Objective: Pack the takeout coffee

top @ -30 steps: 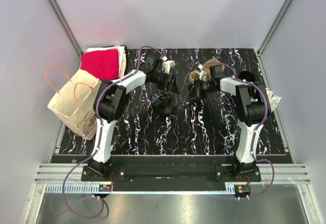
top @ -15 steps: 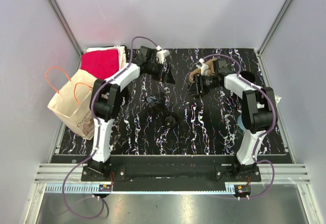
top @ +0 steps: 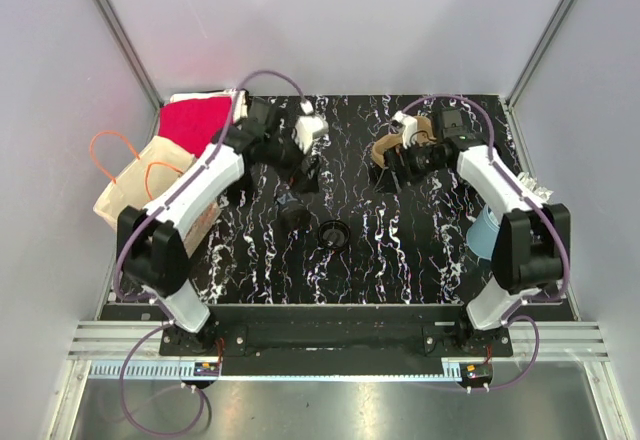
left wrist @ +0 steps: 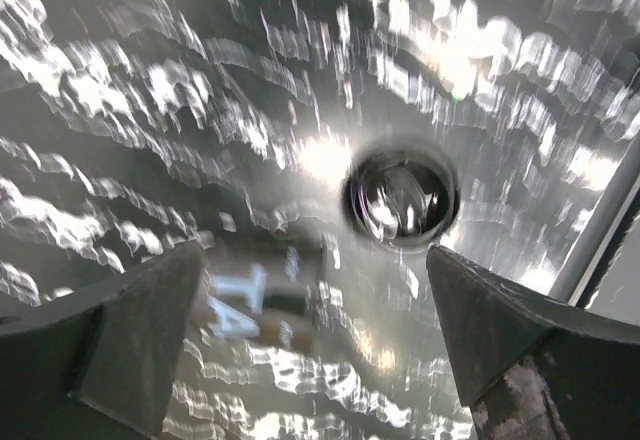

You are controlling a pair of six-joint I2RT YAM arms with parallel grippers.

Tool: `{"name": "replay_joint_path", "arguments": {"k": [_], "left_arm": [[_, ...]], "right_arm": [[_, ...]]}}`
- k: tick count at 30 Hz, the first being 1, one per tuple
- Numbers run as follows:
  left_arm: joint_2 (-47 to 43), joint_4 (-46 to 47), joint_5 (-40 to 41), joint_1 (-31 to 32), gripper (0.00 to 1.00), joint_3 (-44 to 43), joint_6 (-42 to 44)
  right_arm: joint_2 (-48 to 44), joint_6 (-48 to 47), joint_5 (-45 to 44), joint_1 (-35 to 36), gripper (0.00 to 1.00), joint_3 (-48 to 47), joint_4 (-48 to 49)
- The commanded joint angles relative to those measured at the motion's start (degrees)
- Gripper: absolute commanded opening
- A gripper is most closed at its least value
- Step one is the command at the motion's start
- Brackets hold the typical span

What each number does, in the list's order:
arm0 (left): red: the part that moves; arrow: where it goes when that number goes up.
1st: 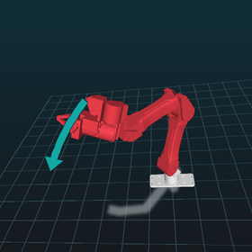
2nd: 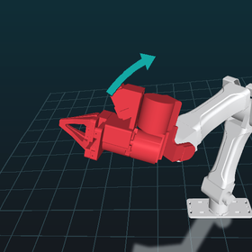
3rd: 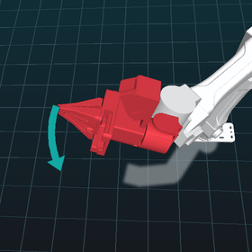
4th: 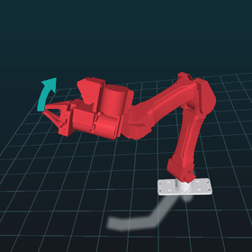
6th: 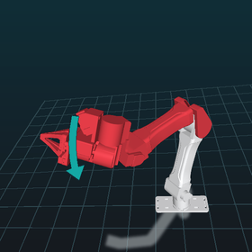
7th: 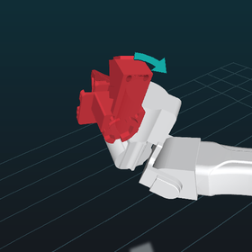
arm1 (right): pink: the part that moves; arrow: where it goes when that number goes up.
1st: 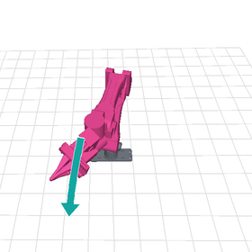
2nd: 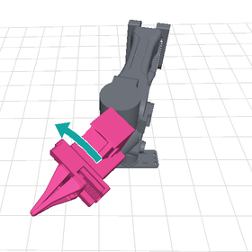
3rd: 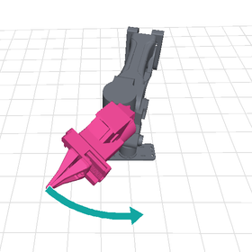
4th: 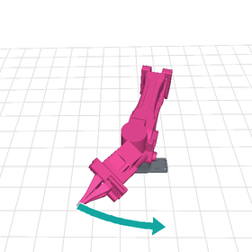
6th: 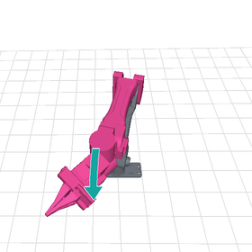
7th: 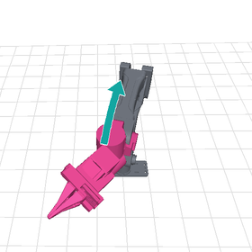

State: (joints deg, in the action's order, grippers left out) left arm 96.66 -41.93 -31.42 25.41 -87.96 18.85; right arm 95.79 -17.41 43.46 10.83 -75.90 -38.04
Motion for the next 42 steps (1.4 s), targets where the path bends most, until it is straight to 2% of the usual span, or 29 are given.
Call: {"name": "replay_joint_path", "arguments": {"k": [1,8,14,18,24,27,28,30,35,38,42], "left_arm": [[-5.86,-2.1,14.7,4.29,0.99,9.9,7.51],[-13.68,0.79,30.43,8.68,0.99,21.58,7.78],[-16.5,6.33,40.54,10.97,0.98,28.01,7.69],[-15.72,11.34,43.37,11.5,0.93,30.83,8.3],[-12.64,13.45,44.16,11.51,0.85,32.76,8.74],[-11.85,14.51,44.43,11.51,0.72,33.12,8.75],[-11.67,14.51,44.43,11.51,0.65,33.03,8.75],[-11.41,14.6,44.51,11.42,0.6,32.86,8.92],[-10.44,14.69,44.78,11.51,0.34,32.51,8.92],[-10.0,14.6,45.31,11.51,0.23,31.54,8.75],[-9.3,13.46,44.87,11.5,0.15,29.26,8.31]], "right_arm": [[-7.18,-5.88,-2.59,0.42,1.0,-0.13,-4.66],[-14.04,-7.55,-4.61,0.42,1.0,1.54,-6.25],[-16.07,-6.85,-2.86,0.42,1.0,3.12,-5.9],[-16.51,-6.59,-2.15,0.42,1.0,3.82,-5.64],[-17.65,-6.5,-1.63,0.42,1.0,5.23,-4.5],[-17.48,-6.15,-1.63,0.42,1.0,5.32,-4.15],[-17.39,-6.06,-1.45,0.42,1.0,5.32,-4.15],[-17.39,-5.97,-1.36,0.42,1.0,5.32,-4.23],[-17.83,-5.88,-1.19,0.33,1.0,5.41,-4.06],[-17.92,-5.62,-1.19,0.42,1.0,5.41,-3.88],[-17.92,-5.53,-1.01,0.51,1.0,5.32,-3.88]]}}
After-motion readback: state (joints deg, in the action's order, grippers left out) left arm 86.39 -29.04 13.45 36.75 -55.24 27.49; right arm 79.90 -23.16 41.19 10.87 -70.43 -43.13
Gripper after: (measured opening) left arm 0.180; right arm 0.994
